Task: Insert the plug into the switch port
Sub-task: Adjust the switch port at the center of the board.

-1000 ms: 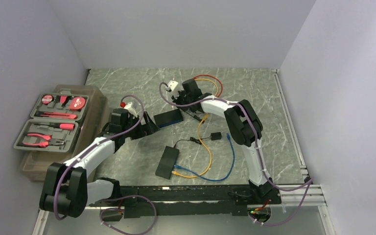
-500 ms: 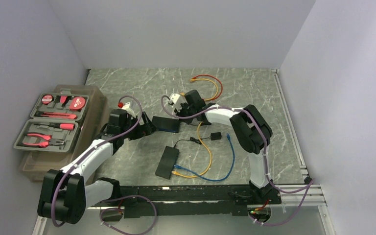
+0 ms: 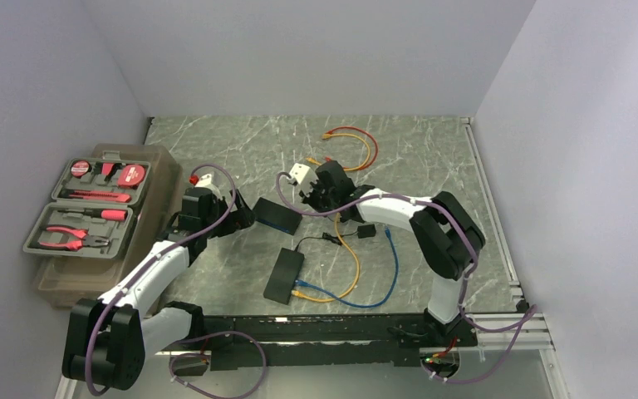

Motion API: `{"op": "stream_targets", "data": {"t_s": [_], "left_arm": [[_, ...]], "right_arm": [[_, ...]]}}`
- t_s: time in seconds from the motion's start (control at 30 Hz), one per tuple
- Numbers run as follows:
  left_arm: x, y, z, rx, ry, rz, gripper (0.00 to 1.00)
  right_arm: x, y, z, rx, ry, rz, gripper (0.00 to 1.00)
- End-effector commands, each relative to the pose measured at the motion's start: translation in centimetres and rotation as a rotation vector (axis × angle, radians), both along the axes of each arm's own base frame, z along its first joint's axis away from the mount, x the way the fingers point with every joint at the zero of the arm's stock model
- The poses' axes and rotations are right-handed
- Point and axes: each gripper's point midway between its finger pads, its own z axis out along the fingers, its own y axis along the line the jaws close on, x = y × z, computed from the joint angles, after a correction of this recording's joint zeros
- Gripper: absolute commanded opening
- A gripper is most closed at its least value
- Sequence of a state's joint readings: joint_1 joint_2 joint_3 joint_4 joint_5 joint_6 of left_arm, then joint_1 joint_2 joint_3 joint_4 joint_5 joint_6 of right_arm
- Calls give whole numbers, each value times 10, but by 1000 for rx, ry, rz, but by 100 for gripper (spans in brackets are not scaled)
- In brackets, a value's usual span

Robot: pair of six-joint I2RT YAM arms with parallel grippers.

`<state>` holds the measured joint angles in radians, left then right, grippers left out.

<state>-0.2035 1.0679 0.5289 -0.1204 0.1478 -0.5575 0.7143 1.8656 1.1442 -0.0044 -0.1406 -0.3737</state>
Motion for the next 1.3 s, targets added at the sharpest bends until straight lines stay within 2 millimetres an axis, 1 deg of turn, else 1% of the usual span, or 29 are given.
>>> {"op": "stream_targets", "data": {"t_s": [0.0, 0.17, 0.3, 0.33, 0.43, 0.53, 0.7, 0.9, 1.13, 1.27], "left_arm": [[18, 17, 13, 63, -68, 73, 99], [32, 18, 13, 85, -76, 72, 99], [42, 14, 6, 85, -76, 49, 99], [48, 11, 9, 77, -96, 38, 99], [56, 2, 9, 57, -115, -11, 96], [65, -7, 9, 32, -141, -56, 90], [73, -22, 0, -12, -129, -131, 80], [79, -29, -19, -35, -86, -161, 72], [81, -34, -26, -52, -85, -185, 63], [79, -35, -29, -55, -82, -193, 61]], "right_arm": [[2, -16, 27, 16, -66, -70, 0], [-26, -14, 27, 57, -30, -19, 0], [-40, -9, 25, 74, -4, -3, 0], [-44, -7, 24, 77, 0, 3, 0], [-54, 0, 24, 100, 14, 20, 0], [-61, 8, 22, 107, 25, 38, 0], [-64, 14, 18, 107, 34, 36, 0], [-69, 23, 7, 99, 65, 49, 0], [-69, 28, -6, 95, 88, 55, 0], [-65, 32, -7, 99, 83, 53, 0]]}}
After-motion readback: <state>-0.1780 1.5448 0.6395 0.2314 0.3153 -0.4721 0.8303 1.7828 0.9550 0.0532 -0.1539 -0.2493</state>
